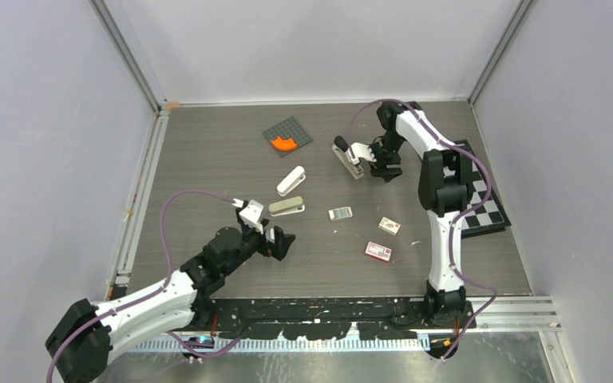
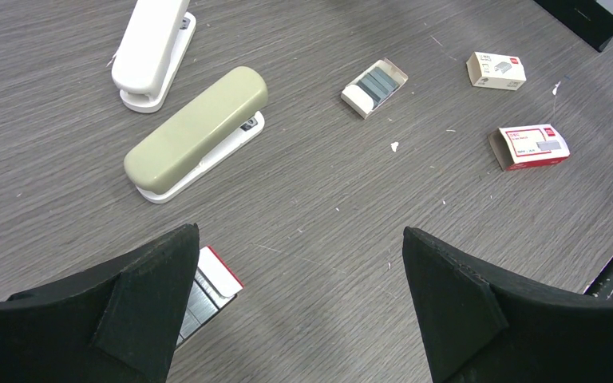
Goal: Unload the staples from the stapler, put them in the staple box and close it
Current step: Pick up the staple from the center of the board.
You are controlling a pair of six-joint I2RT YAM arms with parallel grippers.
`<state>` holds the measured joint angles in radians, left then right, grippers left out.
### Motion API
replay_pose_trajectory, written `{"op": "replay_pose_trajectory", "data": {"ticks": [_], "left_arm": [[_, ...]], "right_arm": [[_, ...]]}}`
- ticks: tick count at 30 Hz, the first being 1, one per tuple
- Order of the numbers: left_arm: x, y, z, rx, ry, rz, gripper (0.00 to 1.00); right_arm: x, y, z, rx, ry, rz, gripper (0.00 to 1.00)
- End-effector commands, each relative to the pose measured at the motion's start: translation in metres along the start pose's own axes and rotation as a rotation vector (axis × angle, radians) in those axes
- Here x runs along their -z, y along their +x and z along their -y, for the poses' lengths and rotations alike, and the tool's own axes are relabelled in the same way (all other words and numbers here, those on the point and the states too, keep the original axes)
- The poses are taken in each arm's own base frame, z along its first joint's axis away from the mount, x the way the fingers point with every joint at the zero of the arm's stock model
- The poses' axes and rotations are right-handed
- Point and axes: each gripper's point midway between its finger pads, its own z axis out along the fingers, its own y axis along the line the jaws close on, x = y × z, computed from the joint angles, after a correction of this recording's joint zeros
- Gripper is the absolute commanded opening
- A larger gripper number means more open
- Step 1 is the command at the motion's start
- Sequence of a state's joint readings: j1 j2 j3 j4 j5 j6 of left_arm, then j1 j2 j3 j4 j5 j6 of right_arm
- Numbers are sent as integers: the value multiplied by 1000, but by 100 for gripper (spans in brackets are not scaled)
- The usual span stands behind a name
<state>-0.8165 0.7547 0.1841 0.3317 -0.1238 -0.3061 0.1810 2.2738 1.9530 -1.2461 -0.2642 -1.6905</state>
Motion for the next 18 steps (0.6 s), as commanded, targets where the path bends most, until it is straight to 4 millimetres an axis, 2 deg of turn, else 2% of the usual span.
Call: {"op": "replay_pose_trajectory", "data": {"ticks": [1,7,18], "left_arm": [[-1,-15,0,-2,-4,64,100],[-2,-14,1,-3,-2,62,100],[-2,-14,1,-2,2,59,100]], "right_arm": [[1,5,9,-17,27,-35,70],[-4,9,16,-52,37,-50,62],[-12,15,15,-62,28,-78,48]]}}
